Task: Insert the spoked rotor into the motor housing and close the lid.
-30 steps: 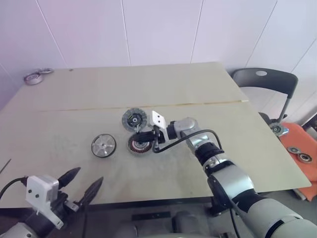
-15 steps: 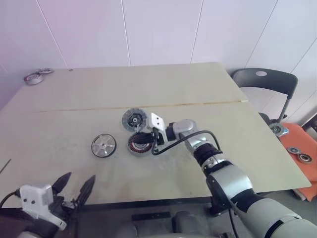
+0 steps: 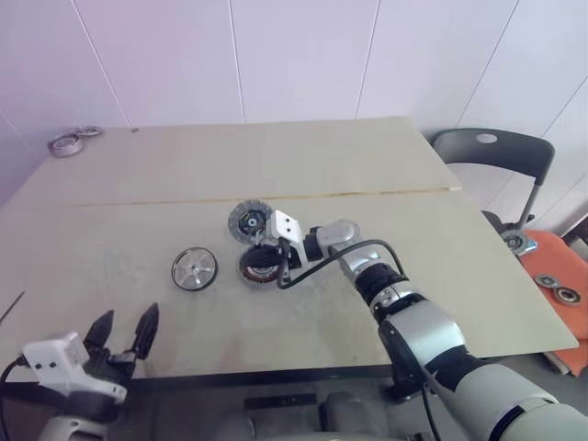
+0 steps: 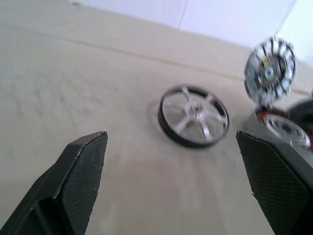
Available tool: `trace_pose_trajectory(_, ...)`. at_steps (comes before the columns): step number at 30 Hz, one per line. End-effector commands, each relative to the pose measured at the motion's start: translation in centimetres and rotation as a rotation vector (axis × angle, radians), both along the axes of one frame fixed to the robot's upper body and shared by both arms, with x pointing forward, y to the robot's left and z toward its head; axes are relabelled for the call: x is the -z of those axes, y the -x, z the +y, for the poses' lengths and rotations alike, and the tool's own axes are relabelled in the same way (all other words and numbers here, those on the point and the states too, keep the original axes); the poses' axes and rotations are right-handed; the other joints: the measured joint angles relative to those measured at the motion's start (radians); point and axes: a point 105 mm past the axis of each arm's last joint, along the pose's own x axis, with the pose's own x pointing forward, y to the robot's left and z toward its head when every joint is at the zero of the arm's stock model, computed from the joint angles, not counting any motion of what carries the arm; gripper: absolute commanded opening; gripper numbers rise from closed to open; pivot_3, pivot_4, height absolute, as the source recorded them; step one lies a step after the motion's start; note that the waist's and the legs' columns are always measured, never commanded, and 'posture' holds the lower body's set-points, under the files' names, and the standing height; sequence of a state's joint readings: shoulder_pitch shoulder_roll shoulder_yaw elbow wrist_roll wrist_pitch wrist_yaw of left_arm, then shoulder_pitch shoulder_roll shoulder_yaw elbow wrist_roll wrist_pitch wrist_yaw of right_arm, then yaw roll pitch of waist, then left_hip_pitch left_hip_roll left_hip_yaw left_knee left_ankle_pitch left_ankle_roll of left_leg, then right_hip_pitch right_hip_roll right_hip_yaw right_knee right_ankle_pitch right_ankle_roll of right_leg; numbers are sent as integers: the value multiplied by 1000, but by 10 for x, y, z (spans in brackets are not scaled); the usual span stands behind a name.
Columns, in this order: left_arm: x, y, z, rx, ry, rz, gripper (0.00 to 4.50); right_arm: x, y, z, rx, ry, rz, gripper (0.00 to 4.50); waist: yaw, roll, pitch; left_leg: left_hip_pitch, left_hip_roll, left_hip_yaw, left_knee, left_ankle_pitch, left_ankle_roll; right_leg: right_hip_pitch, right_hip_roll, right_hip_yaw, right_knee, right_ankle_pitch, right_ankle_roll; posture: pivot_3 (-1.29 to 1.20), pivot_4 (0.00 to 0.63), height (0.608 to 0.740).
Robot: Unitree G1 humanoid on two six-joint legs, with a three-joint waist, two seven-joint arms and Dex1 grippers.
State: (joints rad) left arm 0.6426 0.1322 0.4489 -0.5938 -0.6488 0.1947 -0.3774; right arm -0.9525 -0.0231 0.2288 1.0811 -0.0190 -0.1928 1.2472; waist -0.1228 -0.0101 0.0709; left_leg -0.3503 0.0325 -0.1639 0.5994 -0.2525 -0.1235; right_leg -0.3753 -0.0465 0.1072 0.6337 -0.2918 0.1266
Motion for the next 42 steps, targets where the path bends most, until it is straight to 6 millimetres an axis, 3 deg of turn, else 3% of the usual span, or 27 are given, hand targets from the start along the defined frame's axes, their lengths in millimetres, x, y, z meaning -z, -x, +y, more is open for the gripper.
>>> trace_pose_trajectory(1,-6,-9,-2,-14,66,-41,4500,-14,-5,3,-1,-20,-59,25,0,0,0,1,0,0,0,0,0,1,0,0,0,0,0,0,0,740)
trace_pose_trajectory(6,11,-19,11,-146,258,-44,4500,-12,-7,0,21,-19,-60,25,1,0,0,3,0,0,0,0,0,3,0,0,0,0,0,0,0,740)
trace_pose_trajectory(13,20,-33,11,-192,390,-38,4500,-11,-8,-2,33,-19,-59,25,4,-1,-1,6,0,0,0,0,0,6,0,0,1,0,0,0,0,740)
trace_pose_trajectory(20,23,-59,-7,-95,403,63,4500,-8,-9,-3,43,-12,-62,25,2,-2,-1,9,0,0,0,0,0,9,0,0,1,0,0,0,0,740)
trace_pose_trajectory(27,35,-73,-41,54,400,305,4500,-6,-9,-4,56,-14,-65,25,2,-1,-1,10,0,-1,0,0,0,9,0,0,1,2,3,0,0,740)
trace_pose_trajectory(35,46,-72,-33,16,386,404,4500,-5,-10,-6,74,-20,-65,25,3,2,-4,11,0,-1,0,0,0,11,0,0,1,2,3,0,0,740)
trace_pose_trajectory(42,40,-88,-33,17,397,348,4500,-5,-12,-8,85,-21,-70,25,9,5,-6,12,-1,-1,0,1,-2,12,0,0,1,1,2,0,0,740)
